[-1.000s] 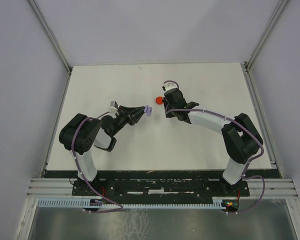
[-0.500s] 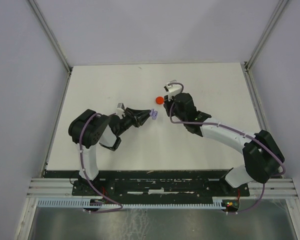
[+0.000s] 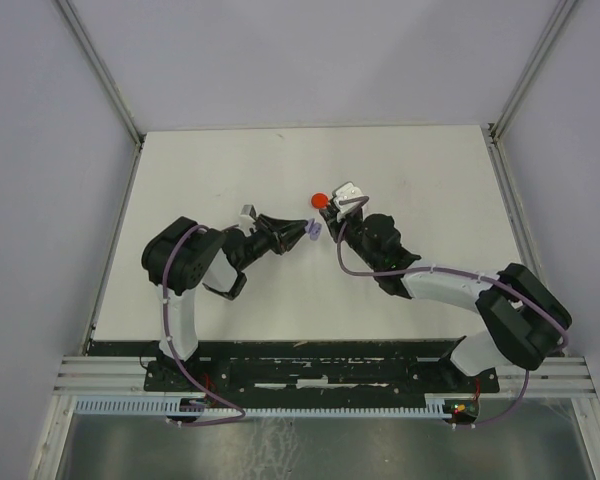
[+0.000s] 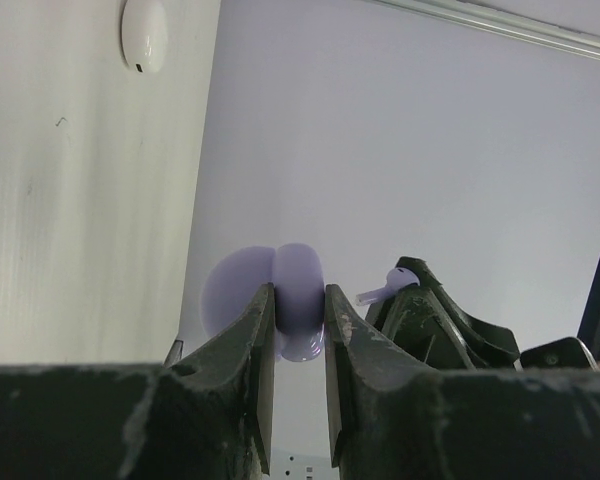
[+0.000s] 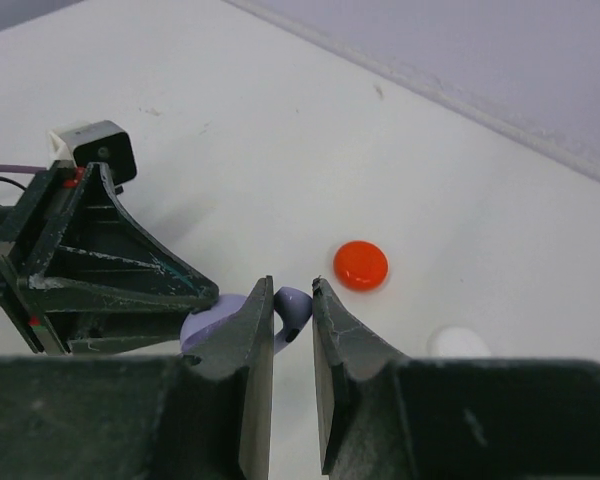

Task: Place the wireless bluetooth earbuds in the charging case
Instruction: Place the earbud in the charging case.

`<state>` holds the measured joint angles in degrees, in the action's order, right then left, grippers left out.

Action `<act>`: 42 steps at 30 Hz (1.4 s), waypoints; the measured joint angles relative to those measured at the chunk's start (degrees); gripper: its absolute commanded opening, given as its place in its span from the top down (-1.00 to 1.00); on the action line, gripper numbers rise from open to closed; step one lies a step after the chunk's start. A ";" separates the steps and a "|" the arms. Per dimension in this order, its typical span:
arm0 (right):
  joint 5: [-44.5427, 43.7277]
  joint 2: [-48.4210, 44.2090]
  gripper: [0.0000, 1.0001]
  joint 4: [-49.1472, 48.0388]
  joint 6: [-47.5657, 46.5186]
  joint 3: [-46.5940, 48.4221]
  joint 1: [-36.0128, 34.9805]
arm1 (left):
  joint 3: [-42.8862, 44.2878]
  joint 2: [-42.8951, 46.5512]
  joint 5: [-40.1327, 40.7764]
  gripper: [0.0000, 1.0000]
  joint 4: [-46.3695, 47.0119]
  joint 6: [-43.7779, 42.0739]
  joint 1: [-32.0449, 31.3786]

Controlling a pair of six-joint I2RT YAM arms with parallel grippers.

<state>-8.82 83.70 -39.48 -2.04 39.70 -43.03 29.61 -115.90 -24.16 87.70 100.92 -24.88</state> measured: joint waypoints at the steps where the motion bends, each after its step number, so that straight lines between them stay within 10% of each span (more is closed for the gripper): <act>1: 0.63 0.20 0.95 -2.08 -0.83 -0.57 0.00 | 0.15 0.00 -0.11 0.94 -0.02 0.24 0.00; 42: 9.92 5.75 0.97 -21.00 -16.94 -8.33 -1.60 | 2.75 0.02 -6.10 0.94 -0.02 1.03 -0.02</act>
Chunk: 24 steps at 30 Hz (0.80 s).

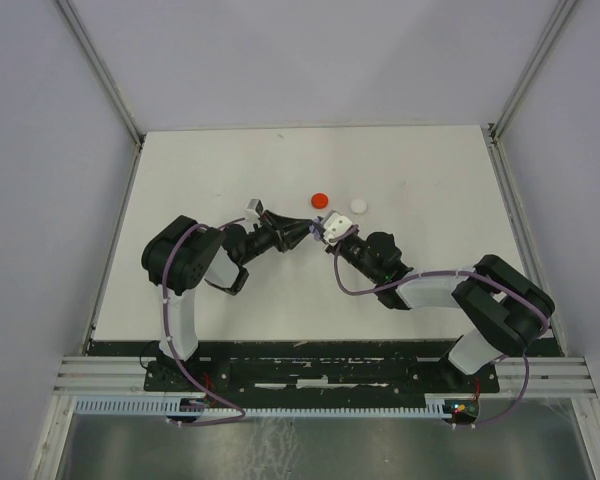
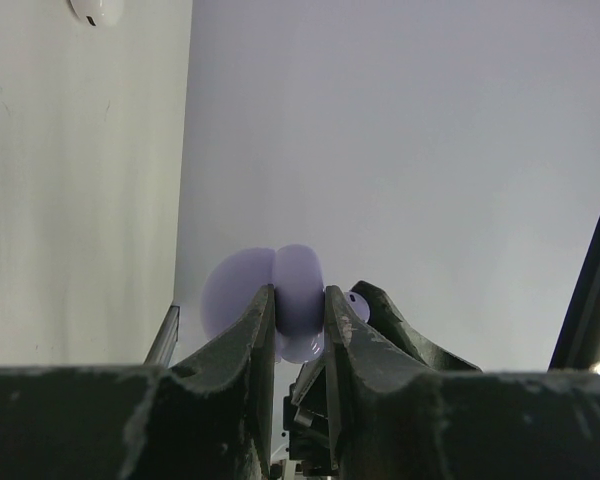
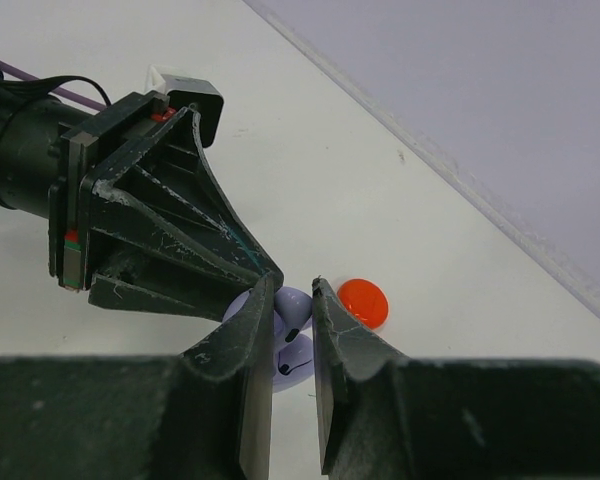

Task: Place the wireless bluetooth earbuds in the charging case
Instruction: Place the earbud in the charging case.

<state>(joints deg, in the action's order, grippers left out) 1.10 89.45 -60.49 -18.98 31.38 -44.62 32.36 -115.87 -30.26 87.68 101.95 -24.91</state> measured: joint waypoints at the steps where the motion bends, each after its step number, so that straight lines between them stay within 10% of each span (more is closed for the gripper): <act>1: -0.04 0.13 0.97 -0.13 -0.17 -0.07 0.00 | 0.11 0.00 -0.09 0.94 0.00 0.00 0.00; 24: -0.28 0.52 0.97 -2.45 -0.98 -1.75 0.00 | 0.39 0.31 -0.33 0.94 -0.04 0.00 0.02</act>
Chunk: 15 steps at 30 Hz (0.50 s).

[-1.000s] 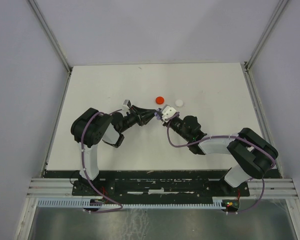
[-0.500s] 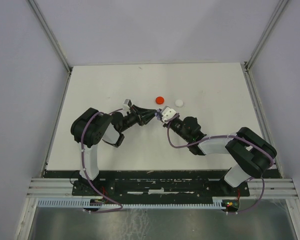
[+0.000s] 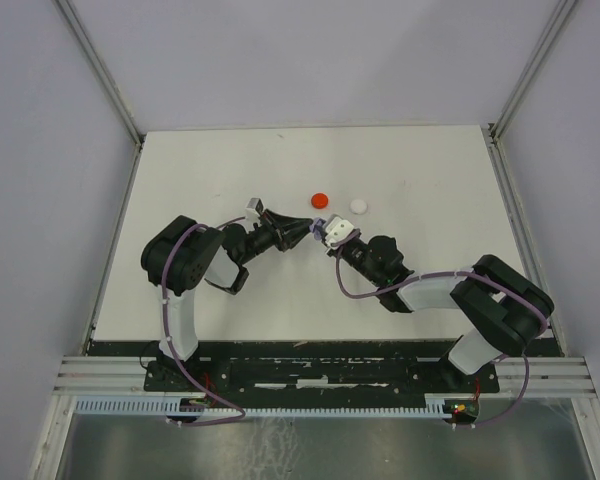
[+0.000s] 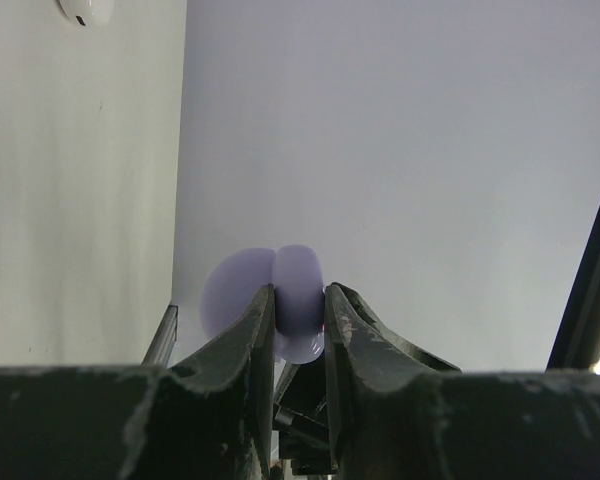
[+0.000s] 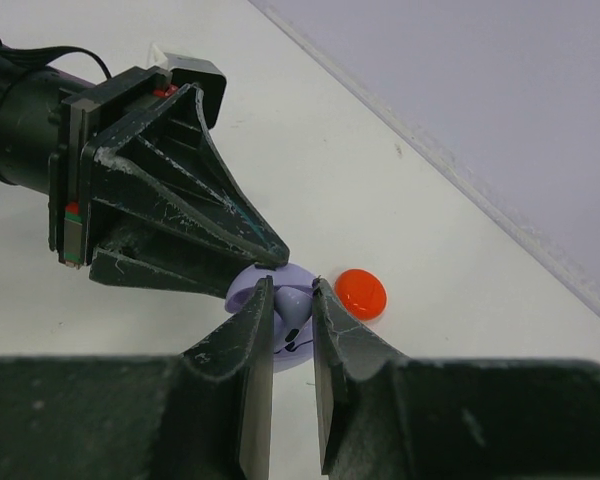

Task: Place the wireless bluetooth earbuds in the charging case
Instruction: Place the earbud in the charging case.

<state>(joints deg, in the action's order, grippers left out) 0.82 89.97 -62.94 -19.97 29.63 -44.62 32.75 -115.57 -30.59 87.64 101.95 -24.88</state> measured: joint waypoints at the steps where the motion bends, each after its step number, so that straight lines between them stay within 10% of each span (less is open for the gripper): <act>1: 0.00 -0.02 0.97 0.02 0.00 -0.22 0.00 | 0.00 0.02 0.00 0.94 0.02 0.00 0.00; 10: 0.20 -0.59 0.91 1.09 0.00 -1.27 -0.02 | 0.00 0.68 -0.02 0.94 0.02 0.00 -0.22; 15: 0.20 -1.01 0.50 1.60 0.42 -1.27 -0.02 | 0.00 0.87 -0.04 0.94 0.02 0.00 -0.26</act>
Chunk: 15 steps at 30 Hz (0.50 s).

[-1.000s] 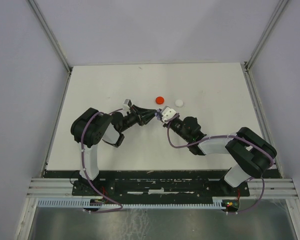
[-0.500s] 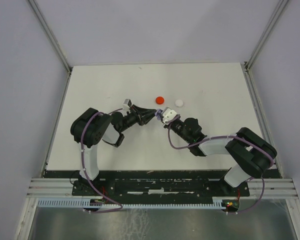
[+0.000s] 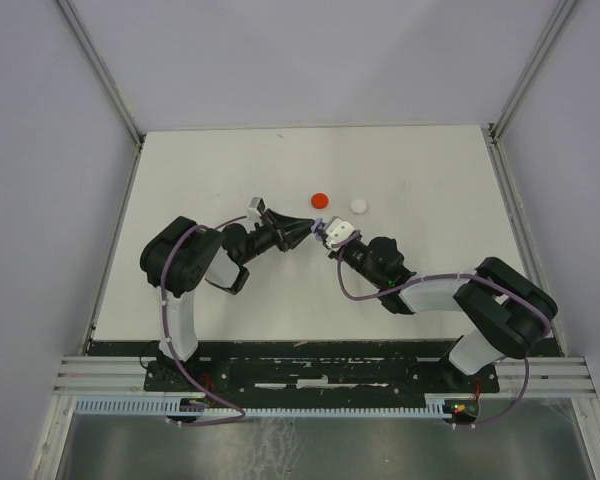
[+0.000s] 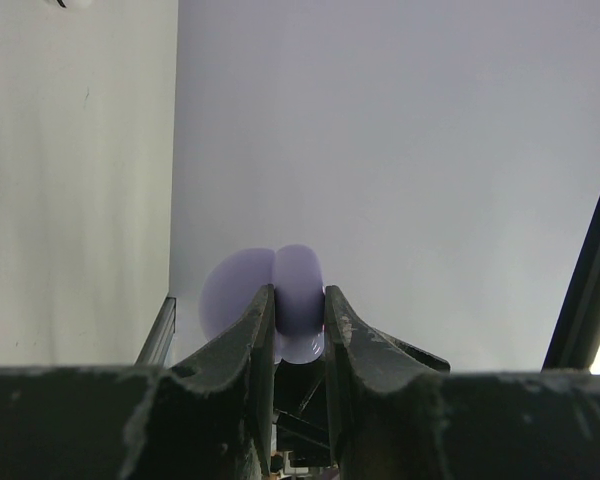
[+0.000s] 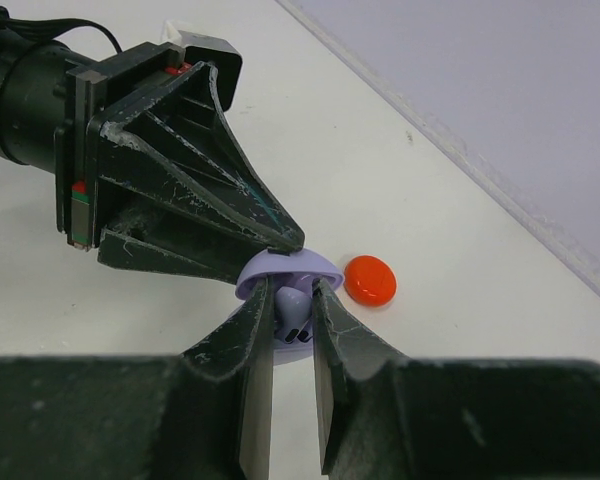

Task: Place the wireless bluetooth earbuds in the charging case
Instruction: Place the earbud in the charging case.

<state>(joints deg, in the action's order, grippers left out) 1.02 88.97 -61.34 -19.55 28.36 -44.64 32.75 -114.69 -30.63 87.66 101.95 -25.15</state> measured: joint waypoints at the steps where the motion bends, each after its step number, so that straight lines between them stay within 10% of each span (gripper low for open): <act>1: 0.00 -0.17 0.39 0.35 0.22 0.00 0.00 | 0.00 0.00 -0.02 0.94 0.00 0.00 0.00; 15: -1.27 -5.27 -0.14 3.65 4.57 0.02 0.00 | 0.00 0.00 -0.13 0.94 0.00 0.00 -0.07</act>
<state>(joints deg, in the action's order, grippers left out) -0.25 83.70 -57.69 -14.98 28.38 -44.64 32.75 -114.69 -30.76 87.66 101.95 -25.21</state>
